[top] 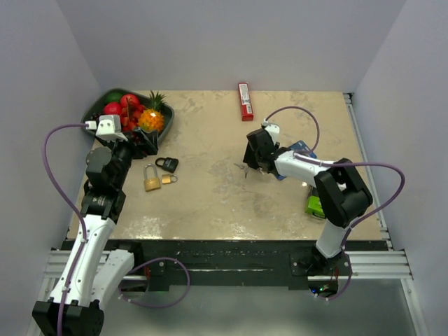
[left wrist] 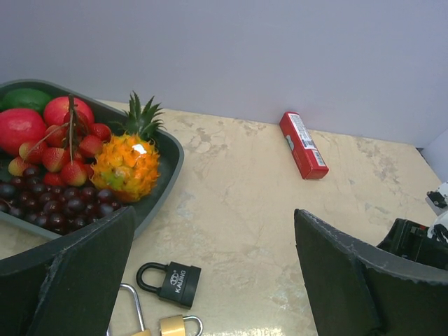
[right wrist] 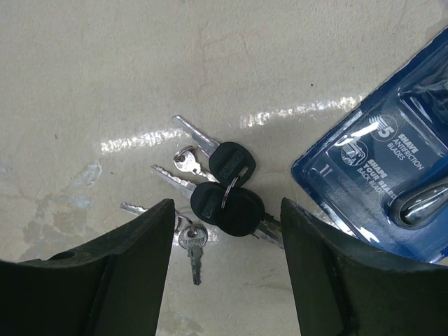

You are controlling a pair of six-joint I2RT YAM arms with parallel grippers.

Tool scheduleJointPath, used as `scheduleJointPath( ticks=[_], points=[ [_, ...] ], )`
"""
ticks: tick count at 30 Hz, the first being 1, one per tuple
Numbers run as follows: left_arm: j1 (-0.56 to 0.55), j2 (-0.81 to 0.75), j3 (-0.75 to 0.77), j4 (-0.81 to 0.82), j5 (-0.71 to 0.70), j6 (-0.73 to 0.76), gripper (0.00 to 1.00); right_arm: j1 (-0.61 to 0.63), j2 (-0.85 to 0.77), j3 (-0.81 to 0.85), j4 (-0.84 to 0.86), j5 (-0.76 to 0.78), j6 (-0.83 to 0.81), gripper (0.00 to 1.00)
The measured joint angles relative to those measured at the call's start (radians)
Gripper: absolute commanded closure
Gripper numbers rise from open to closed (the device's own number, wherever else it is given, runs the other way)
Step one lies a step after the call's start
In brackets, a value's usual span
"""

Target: Unlock with the key

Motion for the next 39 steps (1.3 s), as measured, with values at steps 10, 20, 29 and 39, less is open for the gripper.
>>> scheduleJointPath(
  ticks=[10, 20, 29, 39],
  points=[
    [0.0, 0.0, 0.0, 0.0, 0.0, 0.0, 0.01, 0.005, 0.046, 0.01, 0.021, 0.013, -0.003, 0.53],
    [0.0, 0.0, 0.0, 0.001, 0.006, 0.0, 0.01, 0.006, 0.093, 0.046, 0.039, 0.046, -0.004, 0.61],
    [0.0, 0.0, 0.0, 0.001, 0.012, 0.0, 0.01, 0.006, 0.124, 0.051, 0.04, 0.057, -0.01, 0.88],
    [0.0, 0.0, 0.0, 0.001, 0.016, 0.005, 0.01, 0.007, 0.105, 0.053, 0.031, 0.04, -0.02, 1.0]
  ],
)
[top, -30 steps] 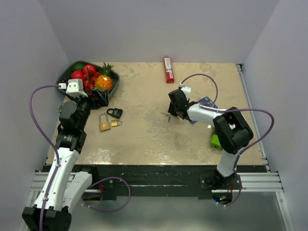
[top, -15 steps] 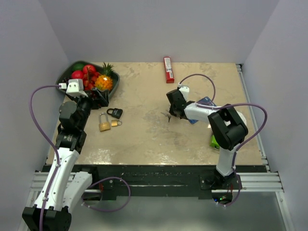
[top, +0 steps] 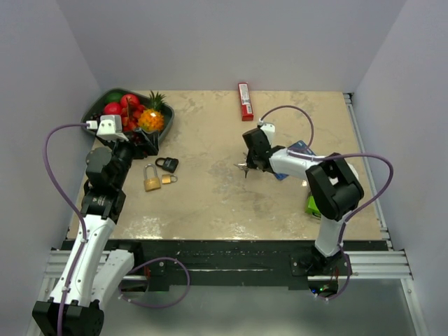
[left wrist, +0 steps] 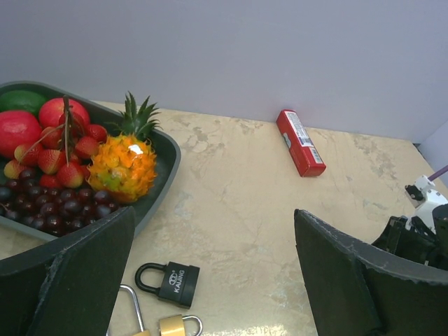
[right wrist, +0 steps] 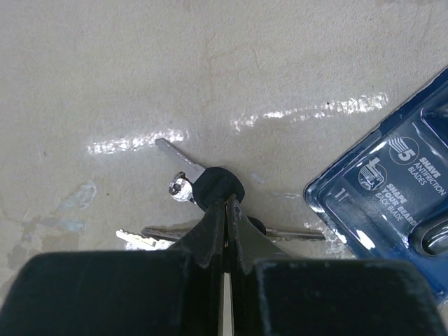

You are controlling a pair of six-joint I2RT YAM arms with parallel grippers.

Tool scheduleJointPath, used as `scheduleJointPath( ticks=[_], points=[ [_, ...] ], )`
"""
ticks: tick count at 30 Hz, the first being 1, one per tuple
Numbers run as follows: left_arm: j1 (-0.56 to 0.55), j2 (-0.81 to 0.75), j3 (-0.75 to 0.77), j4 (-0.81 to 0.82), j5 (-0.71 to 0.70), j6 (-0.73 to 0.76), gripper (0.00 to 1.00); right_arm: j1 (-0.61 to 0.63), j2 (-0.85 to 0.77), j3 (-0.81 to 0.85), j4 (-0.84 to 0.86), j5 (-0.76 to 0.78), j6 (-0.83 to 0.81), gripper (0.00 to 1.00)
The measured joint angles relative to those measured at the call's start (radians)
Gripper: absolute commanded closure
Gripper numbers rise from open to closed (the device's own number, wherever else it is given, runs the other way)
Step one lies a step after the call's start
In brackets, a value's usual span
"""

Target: Unlock with the key

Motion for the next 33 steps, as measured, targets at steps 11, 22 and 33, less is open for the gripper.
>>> scheduleJointPath(
  ticks=[11, 22, 33],
  points=[
    [-0.001, 0.0, -0.012, 0.054, 0.122, 0.01, 0.03, 0.0, -0.267, -0.016, 0.032, -0.234, -0.048, 1.0],
    [-0.086, 0.052, -0.098, 0.306, 0.581, -0.002, 0.04, 0.0, -0.472, -0.043, 0.151, -0.698, -0.112, 1.0],
    [-0.184, 0.122, -0.109, 0.379, 0.746, -0.004, 0.06, 0.0, -0.541, -0.043, 0.231, -1.041, -0.077, 1.0]
  ],
)
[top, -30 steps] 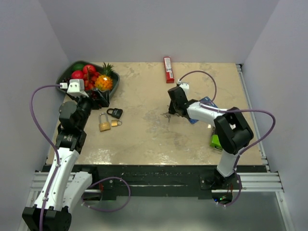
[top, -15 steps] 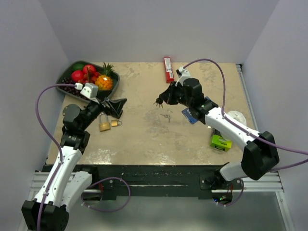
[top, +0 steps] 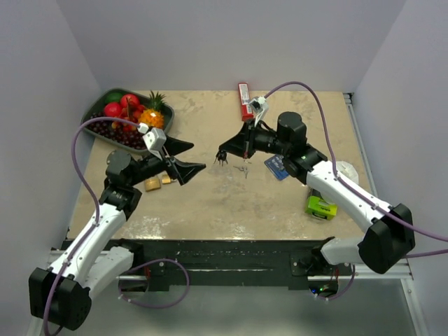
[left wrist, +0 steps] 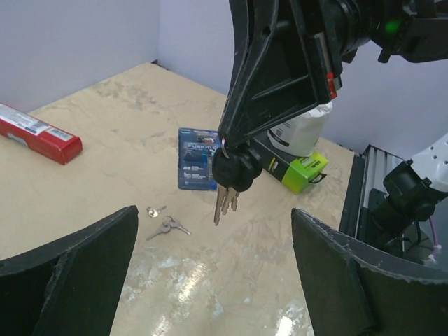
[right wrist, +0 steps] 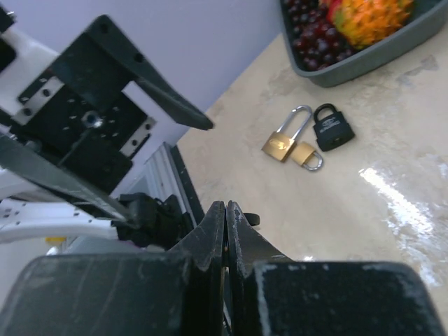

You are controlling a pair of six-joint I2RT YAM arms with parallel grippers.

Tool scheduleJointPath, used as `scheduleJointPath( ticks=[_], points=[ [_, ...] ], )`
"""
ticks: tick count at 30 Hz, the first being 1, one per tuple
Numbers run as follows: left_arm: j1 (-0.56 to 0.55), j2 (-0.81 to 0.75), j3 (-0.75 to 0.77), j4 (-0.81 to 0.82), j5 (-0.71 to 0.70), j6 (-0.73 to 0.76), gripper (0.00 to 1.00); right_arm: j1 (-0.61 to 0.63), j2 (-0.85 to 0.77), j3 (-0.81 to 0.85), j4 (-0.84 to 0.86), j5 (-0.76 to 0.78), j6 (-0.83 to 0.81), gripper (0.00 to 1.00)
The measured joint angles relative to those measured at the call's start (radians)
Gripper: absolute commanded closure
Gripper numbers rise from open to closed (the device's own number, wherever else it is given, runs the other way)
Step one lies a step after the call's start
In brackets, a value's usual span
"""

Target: Unlock with the key

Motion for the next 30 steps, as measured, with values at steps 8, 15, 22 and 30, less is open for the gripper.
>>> scheduleJointPath(
  ticks=[8, 15, 22, 30],
  points=[
    [-0.055, 0.054, 0.0, -0.032, 0.005, 0.013, 0.19, 0.0, -0.016, 0.0, 0.04, -0.099, 0.046, 1.0],
    [-0.084, 0.055, 0.0, -0.061, -0.023, 0.047, 0.31, 0.0, -0.019, 0.0, 0.066, -0.138, 0.07, 1.0],
    [-0.091, 0.097, 0.006, -0.076, -0.042, 0.06, 0.27, 0.0, -0.019, 0.0, 0.097, -0.174, 0.1, 1.0],
    [-0.101, 0.134, 0.008, -0.063, -0.027, 0.051, 0.33, 0.0, -0.019, 0.0, 0.104, -0.179, 0.112, 1.0]
  ],
)
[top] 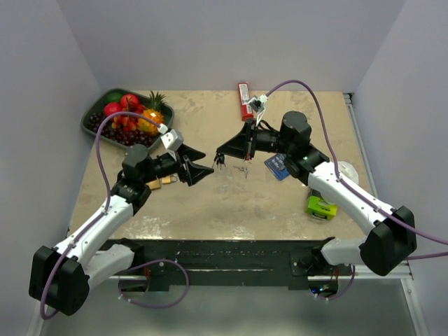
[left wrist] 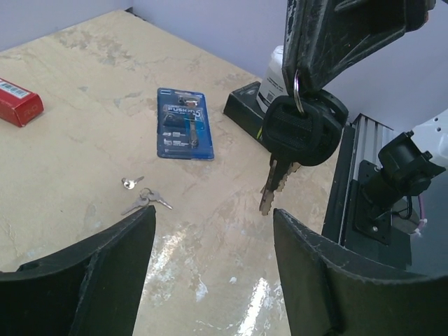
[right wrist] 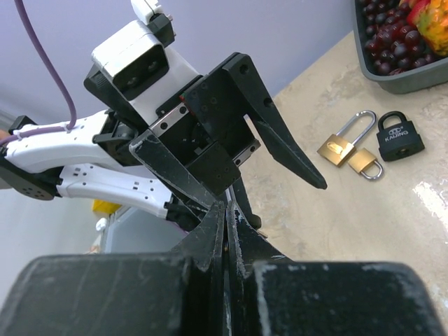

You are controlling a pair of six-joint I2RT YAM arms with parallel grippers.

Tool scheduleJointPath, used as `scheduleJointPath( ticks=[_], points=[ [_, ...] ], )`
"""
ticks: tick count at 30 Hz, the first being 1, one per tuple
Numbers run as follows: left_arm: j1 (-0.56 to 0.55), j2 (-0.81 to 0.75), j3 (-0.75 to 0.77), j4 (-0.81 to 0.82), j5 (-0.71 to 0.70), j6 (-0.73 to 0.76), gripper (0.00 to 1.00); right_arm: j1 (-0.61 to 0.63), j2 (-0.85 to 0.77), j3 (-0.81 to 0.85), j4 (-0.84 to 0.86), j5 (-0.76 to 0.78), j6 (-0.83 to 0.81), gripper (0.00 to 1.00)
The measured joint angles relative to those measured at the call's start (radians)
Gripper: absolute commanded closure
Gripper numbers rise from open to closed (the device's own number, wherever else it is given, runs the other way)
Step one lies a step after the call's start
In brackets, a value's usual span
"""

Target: Unlock with the key

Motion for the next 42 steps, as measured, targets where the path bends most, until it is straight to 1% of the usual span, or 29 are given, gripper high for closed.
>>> scheduleJointPath(
  ticks=[3, 12, 16, 20, 28, 32, 33, 34, 36, 37, 40, 42],
  points=[
    [0.0, 0.003, 0.0, 0.025, 0.008, -0.013, 0.37, 0.0, 0.0, -0.002, 0.001, -0.001, 0.002, 1.0],
    [-0.005, 0.056, 0.001, 0.112, 0.037, -0.079, 0.42, 0.002, 0.008, -0.015, 0.027, -0.022, 0.013, 1.0],
    [-0.005, 0.06, 0.001, 0.127, 0.043, -0.09, 0.42, 0.006, 0.013, -0.015, 0.036, -0.022, 0.018, 1.0],
    [-0.006, 0.061, 0.001, 0.152, 0.051, -0.108, 0.44, 0.008, 0.021, -0.015, 0.043, -0.023, 0.021, 1.0],
    [-0.026, 0.066, 0.001, 0.173, 0.056, -0.125, 0.44, 0.008, 0.03, -0.015, 0.05, -0.023, 0.027, 1.0],
    [-0.045, 0.066, 0.001, 0.171, 0.037, -0.124, 0.43, 0.009, 0.035, -0.015, 0.051, -0.023, 0.027, 1.0],
    [-0.047, 0.066, 0.001, 0.171, 0.031, -0.124, 0.44, 0.01, 0.036, -0.015, 0.051, -0.023, 0.028, 1.0],
    [-0.05, 0.066, 0.001, 0.171, 0.021, -0.124, 0.5, 0.01, 0.037, -0.015, 0.051, -0.023, 0.028, 1.0],
    [-0.051, 0.063, 0.0, 0.169, 0.001, -0.124, 0.57, 0.011, 0.038, -0.015, 0.052, -0.022, 0.03, 1.0],
    [-0.052, 0.06, 0.0, 0.166, -0.008, -0.123, 0.63, 0.011, 0.038, -0.015, 0.056, -0.021, 0.031, 1.0],
    [-0.057, 0.047, 0.0, 0.16, -0.028, -0.123, 0.73, 0.011, 0.038, -0.015, 0.063, -0.021, 0.031, 1.0],
    [-0.058, 0.042, 0.0, 0.156, -0.035, -0.122, 0.77, 0.011, 0.038, -0.015, 0.066, -0.019, 0.032, 1.0]
  ],
)
